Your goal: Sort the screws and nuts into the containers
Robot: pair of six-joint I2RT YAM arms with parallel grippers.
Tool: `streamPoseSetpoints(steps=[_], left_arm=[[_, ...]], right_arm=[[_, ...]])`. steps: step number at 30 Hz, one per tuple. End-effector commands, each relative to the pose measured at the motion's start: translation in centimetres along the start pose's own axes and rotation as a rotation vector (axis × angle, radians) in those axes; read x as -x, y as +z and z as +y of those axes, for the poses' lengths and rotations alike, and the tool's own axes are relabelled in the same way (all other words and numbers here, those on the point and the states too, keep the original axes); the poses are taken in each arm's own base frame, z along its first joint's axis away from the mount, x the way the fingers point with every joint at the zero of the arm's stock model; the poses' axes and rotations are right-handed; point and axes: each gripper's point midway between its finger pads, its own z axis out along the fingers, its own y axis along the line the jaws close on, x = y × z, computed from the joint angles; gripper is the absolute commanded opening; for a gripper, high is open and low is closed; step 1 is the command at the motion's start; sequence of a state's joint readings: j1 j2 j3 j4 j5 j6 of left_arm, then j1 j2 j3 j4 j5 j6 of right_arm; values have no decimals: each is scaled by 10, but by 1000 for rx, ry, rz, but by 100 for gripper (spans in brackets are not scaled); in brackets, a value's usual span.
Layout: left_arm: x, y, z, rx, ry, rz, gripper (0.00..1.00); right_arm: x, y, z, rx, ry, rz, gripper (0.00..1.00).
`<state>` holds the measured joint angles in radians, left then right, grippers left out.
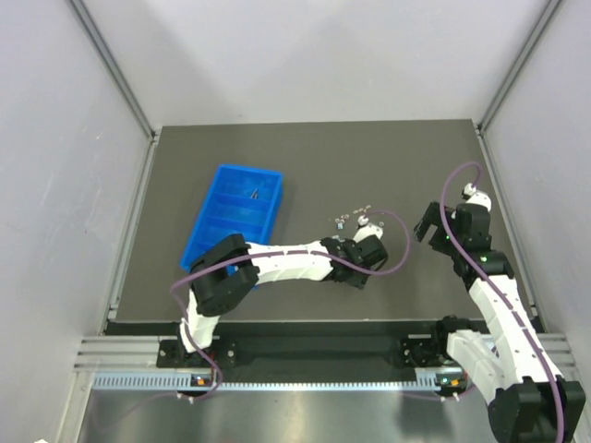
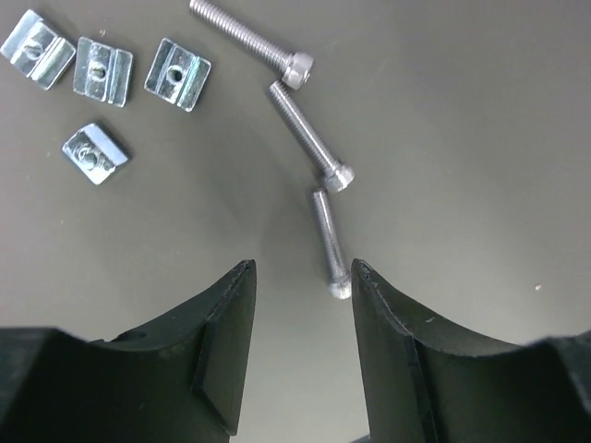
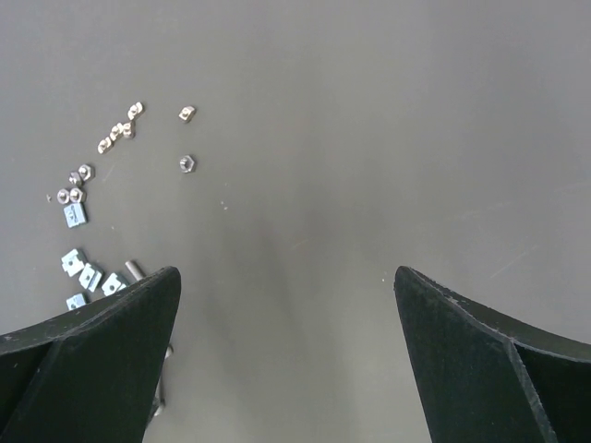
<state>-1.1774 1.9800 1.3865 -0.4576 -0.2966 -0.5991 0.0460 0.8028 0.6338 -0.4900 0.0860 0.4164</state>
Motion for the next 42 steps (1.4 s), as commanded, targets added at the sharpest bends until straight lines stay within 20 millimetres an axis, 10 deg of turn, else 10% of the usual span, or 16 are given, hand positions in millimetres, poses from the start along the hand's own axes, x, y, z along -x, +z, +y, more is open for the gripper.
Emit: streamPoseSetpoints(steps=[1, 7, 14, 17, 24, 27, 31, 37, 42], left_arm=[[8, 2, -5, 5, -2, -15, 51], [-2, 17, 1, 47, 9, 9, 46], [-12, 22, 13, 112, 19, 43, 0], [-10, 17, 21, 142, 20, 25, 0], [66, -47, 42, 111, -82, -180, 0], [112, -79, 80, 100, -214, -307, 0], [158, -105, 178, 227, -443, -497, 0], [174, -106, 293, 455, -651, -591, 0], [170, -86, 349, 553, -737, -573, 0]], right_arm=[[3, -2, 1, -2, 3, -18, 100], [2, -1, 0, -9, 0, -11, 100], [3, -2, 0, -9, 3, -17, 100], [5, -3, 1, -7, 5, -22, 100], [12, -6, 16, 73, 1, -33, 100], [15, -6, 24, 119, -3, -49, 100], [19, -5, 36, 175, -9, -55, 100], [21, 8, 37, 158, -19, -25, 100], [24, 14, 38, 148, -24, -14, 100]])
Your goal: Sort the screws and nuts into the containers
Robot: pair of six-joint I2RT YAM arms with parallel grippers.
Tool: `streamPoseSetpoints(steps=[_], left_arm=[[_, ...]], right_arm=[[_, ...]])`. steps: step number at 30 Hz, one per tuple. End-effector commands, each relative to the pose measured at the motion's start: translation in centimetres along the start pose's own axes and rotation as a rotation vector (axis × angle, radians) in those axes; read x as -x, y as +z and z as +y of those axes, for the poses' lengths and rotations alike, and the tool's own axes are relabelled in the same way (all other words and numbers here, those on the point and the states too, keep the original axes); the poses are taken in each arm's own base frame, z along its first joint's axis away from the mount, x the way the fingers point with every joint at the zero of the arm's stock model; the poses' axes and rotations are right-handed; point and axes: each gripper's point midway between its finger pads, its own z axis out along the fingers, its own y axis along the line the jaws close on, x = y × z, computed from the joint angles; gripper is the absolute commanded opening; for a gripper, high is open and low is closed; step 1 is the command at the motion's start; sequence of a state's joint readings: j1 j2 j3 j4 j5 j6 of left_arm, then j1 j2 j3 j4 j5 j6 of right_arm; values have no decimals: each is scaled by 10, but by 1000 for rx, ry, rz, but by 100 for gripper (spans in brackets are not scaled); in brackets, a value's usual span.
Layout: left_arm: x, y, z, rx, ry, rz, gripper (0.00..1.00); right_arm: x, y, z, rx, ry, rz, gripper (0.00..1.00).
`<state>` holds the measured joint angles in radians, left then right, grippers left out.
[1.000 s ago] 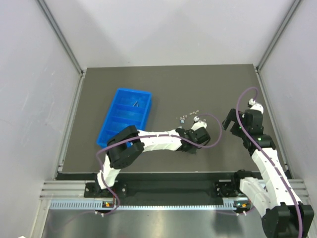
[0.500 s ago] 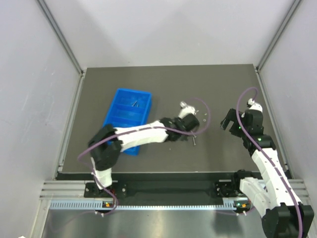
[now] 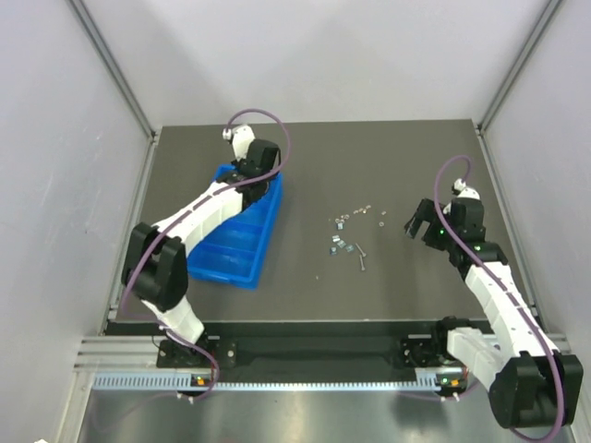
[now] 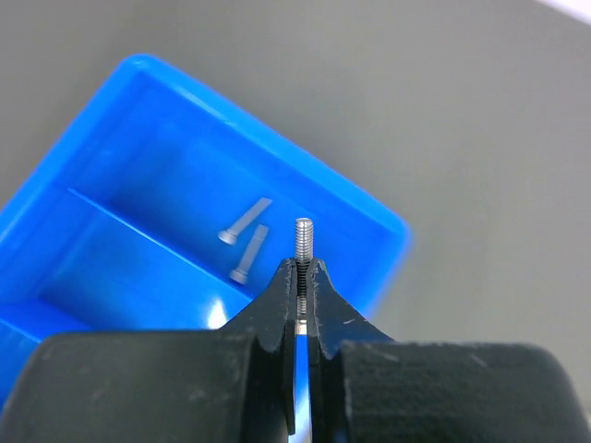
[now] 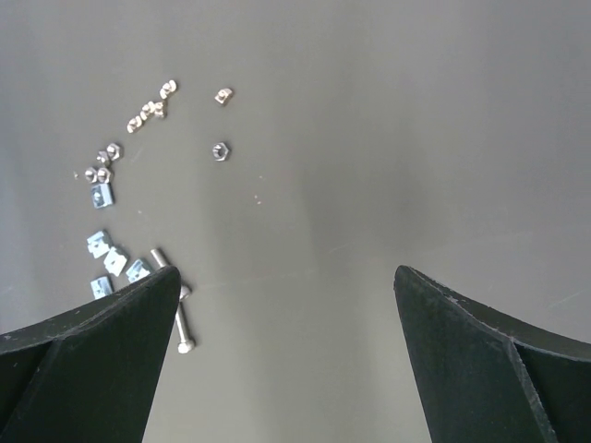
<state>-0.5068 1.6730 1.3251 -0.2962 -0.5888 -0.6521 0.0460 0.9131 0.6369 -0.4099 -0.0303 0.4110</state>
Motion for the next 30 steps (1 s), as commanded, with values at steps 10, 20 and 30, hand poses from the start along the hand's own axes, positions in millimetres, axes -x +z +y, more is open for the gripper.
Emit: streamPoseSetpoints(steps=[10, 20, 30], left_arm=[[11, 44, 21, 50, -50, -18, 49], [-31, -69, -89, -342, 108, 72, 60], [-219, -157, -172, -506, 390, 330, 54]], right_arm=[[33, -3, 15, 32, -26, -80, 100], [32, -7, -1, -68, 1, -71, 100], [22, -25, -23, -162, 23, -91, 100]])
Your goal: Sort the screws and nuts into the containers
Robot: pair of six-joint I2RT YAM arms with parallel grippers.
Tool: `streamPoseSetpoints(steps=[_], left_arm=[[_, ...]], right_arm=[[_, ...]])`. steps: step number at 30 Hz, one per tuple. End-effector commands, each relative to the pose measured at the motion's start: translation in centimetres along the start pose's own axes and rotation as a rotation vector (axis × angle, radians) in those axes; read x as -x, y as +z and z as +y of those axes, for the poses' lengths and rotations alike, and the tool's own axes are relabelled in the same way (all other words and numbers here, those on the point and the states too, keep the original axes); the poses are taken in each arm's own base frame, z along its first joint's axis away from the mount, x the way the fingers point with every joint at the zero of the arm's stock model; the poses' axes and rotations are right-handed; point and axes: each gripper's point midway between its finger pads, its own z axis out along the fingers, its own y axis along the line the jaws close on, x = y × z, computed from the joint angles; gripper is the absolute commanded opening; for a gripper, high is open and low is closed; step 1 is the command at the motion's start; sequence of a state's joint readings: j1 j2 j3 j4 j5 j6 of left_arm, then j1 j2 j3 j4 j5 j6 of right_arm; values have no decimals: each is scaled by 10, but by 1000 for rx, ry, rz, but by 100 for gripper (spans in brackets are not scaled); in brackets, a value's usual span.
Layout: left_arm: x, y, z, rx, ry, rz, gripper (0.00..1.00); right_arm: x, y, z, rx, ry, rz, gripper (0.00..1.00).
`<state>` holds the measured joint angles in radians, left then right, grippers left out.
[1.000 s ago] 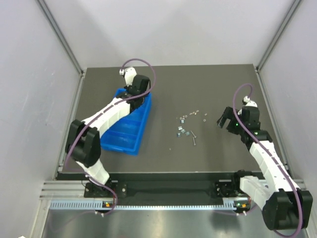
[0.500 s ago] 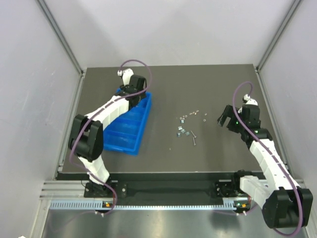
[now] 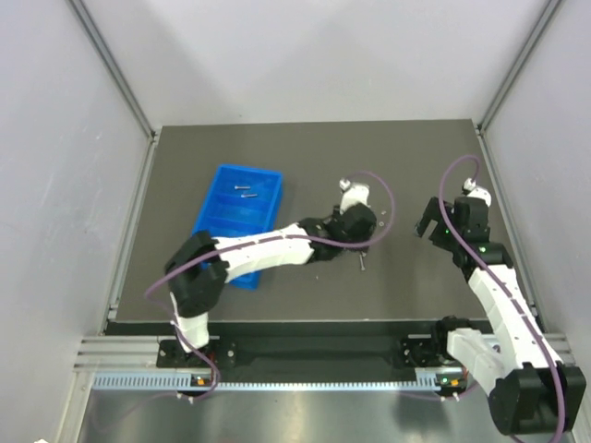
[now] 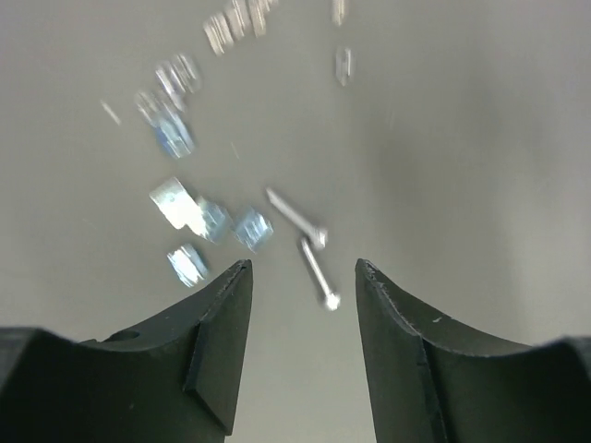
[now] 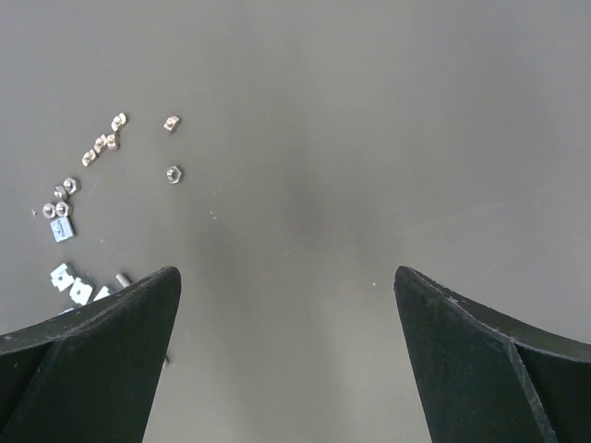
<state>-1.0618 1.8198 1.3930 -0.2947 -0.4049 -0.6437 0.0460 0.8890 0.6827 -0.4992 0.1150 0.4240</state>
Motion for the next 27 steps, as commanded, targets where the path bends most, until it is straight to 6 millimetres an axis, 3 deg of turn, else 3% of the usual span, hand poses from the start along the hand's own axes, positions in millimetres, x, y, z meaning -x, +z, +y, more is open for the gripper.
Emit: streamPoseSetpoints(steps=[1, 3, 8, 12, 19, 24, 27], left_arm=[[-33, 8, -10, 47, 33, 72, 53], [-51, 15, -18, 66, 71, 103, 53], [-76, 30, -25, 88, 126, 147, 52], [-83, 41, -27, 106, 157, 157, 50], [-101, 51, -6, 208, 193, 191, 41], [-110, 54, -2, 217, 196, 213, 38], [-115, 57, 0, 220, 197, 222, 13]], right_arm=[[6, -12, -5, -27, 10, -41, 100], [3, -13, -10, -40, 13, -44, 100], [4, -18, -13, -48, 12, -61, 100], [6, -20, -12, -44, 17, -74, 100], [6, -21, -14, -51, 16, -75, 100], [7, -21, -14, -50, 19, -77, 100], [8, -22, -13, -47, 20, -77, 100]])
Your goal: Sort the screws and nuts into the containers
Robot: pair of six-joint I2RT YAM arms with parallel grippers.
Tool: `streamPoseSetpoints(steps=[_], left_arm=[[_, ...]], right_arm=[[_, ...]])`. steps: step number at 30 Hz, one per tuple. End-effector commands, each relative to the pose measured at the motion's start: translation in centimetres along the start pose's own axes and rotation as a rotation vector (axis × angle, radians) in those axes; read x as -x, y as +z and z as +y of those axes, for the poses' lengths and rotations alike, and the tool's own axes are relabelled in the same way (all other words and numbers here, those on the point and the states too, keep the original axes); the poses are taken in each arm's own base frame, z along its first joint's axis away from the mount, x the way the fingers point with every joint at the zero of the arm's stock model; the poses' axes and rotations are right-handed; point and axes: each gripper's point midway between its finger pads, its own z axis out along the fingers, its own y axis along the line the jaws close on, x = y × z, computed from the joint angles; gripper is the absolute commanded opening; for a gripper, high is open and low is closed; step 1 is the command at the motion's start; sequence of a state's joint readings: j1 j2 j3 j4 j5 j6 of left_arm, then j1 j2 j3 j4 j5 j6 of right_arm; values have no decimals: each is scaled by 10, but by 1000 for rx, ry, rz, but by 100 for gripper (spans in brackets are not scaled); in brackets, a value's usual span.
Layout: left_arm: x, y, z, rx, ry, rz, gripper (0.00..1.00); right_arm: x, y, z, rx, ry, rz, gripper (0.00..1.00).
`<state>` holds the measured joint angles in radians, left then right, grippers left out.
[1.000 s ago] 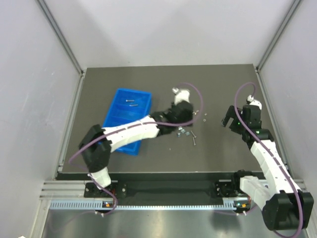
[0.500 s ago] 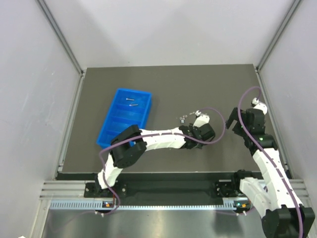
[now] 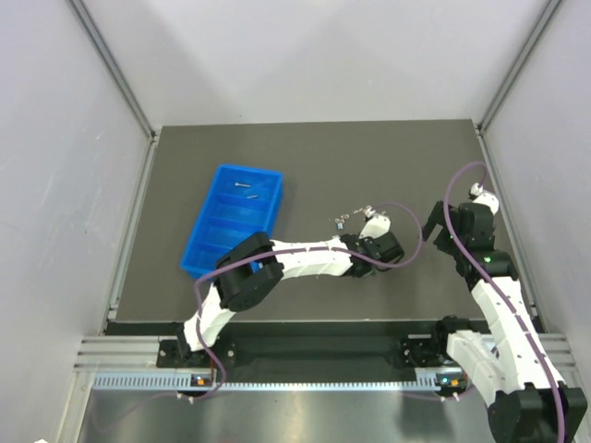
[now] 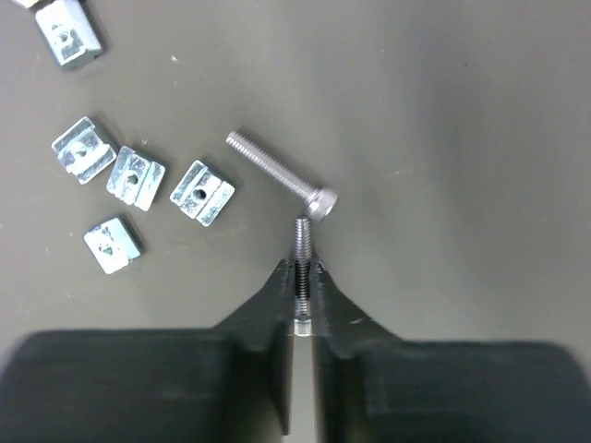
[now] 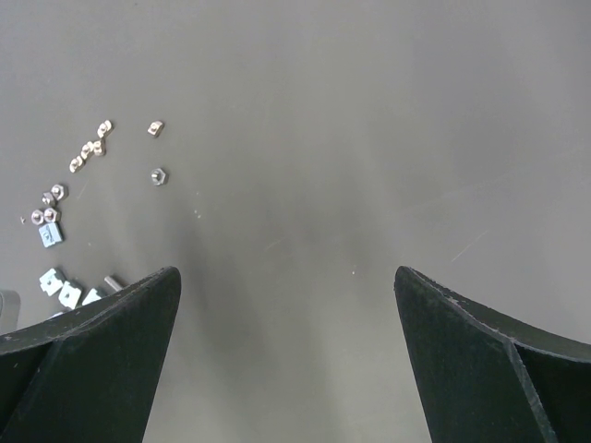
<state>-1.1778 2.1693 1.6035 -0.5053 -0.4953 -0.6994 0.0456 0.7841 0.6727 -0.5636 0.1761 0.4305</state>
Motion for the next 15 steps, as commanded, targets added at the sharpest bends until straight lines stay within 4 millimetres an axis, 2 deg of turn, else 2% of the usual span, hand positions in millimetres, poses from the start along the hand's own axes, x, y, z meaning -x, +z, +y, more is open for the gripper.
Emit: streamPoseSetpoints(steps=[1, 2, 4, 7, 8, 10, 11, 13, 14, 15], left_arm=[[-8, 5, 6, 38, 16, 21, 7], [-4, 2, 7, 37, 12, 12, 0], [5, -5, 11, 41, 8, -12, 0], [30, -28, 19, 16, -17, -63, 0], [48, -46, 24, -4, -43, -100, 0], [68, -64, 36, -14, -72, -148, 0], [88, -79, 54, -15, -117, -189, 0], [110, -89, 76, -22, -184, -235, 0], [126, -94, 107, 1, -249, -266, 0], [141, -95, 121, 7, -300, -311, 1]], right_arm=[[6, -3, 1, -2, 10, -28, 100], [6, -4, 1, 2, 13, -28, 100], [7, -5, 2, 6, 15, -30, 100], [9, -6, 5, 21, 18, -33, 100], [11, -7, 7, 28, 22, -37, 100], [12, -7, 9, 39, 22, -39, 100], [13, -8, 13, 59, 19, -38, 100], [17, -8, 20, 97, 22, -54, 100], [16, -9, 27, 136, 17, -50, 100], [18, -9, 32, 162, 17, -58, 100]])
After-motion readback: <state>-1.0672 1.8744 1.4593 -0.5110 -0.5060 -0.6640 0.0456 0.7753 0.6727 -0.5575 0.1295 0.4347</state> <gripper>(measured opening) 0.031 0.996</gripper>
